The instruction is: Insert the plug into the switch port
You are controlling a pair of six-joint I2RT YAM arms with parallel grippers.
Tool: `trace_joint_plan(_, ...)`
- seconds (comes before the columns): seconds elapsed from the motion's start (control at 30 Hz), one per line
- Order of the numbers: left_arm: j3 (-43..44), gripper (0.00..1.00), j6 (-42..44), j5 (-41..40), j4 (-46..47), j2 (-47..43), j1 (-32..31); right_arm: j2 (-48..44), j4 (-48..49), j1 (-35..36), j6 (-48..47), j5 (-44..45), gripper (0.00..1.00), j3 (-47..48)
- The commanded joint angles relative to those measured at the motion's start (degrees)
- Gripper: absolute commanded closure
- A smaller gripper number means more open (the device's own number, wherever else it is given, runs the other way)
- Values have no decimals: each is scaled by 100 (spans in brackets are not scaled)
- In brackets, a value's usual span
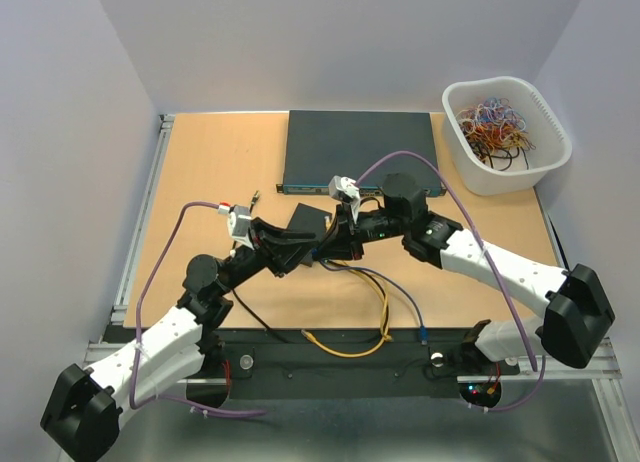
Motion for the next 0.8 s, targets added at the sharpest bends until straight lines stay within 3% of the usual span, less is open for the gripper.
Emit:
trace_joint_plan(0.0,-27,66,43,27,393,22,26,32,282,-30,89,-215,100,338)
trace_joint_plan(0.1,-18,89,-1,44,384,84,26,24,282,-21,124,-154,100,355)
trace_joint_plan(0.23,0,100,-36,-96,182,93,35,-125,282,-21,212,493,95,382)
trace_joint_plan(0.33,8,100,-141,-237,-178,-30,26,-301,282,-21,239,935,78,417)
trace_joint_plan(0.47,104,100,-317,-727,-747,-250,35,-599,99,-21,186,1847,24,399)
trace_joint_plan(0.5,175,100,-370,-930,-967,-293,26,-670,37,-21,169,2024,20,382)
trace_joint_plan(0.63,614,100,-1017,-2283,-2800,-408,35,-899,-175,-21,-103,2850,18,206)
trace_joint_plan(0.77,860,100,-1512,-2874,-3290,-259,26,-610,-525,-13,-253,3554,23,276)
